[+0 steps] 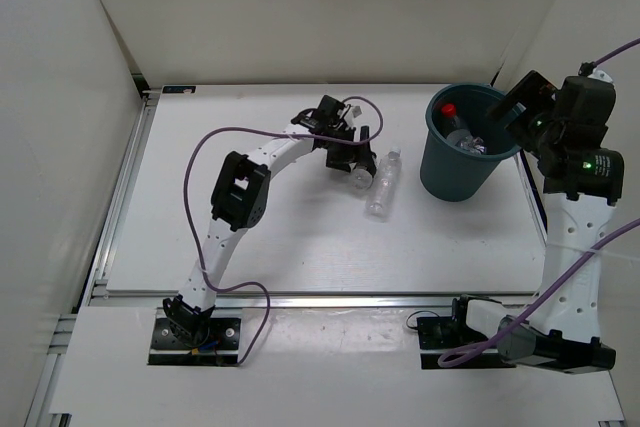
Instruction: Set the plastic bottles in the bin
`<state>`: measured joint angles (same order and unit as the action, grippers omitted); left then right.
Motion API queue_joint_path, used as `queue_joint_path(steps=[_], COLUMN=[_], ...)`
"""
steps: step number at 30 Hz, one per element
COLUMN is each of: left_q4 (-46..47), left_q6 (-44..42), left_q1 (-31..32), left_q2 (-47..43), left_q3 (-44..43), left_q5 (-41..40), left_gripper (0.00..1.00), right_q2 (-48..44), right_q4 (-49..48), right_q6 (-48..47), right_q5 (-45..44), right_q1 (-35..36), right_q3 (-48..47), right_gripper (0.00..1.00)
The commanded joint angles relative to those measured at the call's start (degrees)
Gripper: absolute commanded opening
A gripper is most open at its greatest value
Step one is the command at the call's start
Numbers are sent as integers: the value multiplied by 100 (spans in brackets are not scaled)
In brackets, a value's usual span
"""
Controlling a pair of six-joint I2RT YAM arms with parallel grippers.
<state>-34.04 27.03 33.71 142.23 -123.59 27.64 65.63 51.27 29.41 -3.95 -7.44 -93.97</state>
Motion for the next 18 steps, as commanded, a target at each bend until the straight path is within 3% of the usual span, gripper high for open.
queue_joint_path(steps=[1, 4, 6, 10, 14, 18], left_q4=[-6, -6, -6, -6, -6, 55], left_q6=[-136, -84, -83, -83, -22, -22], left_q1=[-5, -5, -5, -67, -286, -357], left_q2=[-38, -38, 15, -231, -696, -1013], left_q3=[169, 169, 300, 441, -67, -1472], left_q5=[233, 628, 970, 1086, 735, -142], left_gripper=[94, 83, 70, 52, 46, 42], right_q2=[38, 38, 38, 38, -15, -67], right_q4=[-38, -38, -38, -38, -38, 120], right_q6=[-172, -120, -120, -67, -14, 222], right_q5=[60, 131, 131, 131, 131, -192], right_q1=[-12, -12, -12, -12, -12, -12], right_q3=[-244, -183, -183, -69, -16, 160], right_gripper=[100, 100, 100, 100, 100, 100])
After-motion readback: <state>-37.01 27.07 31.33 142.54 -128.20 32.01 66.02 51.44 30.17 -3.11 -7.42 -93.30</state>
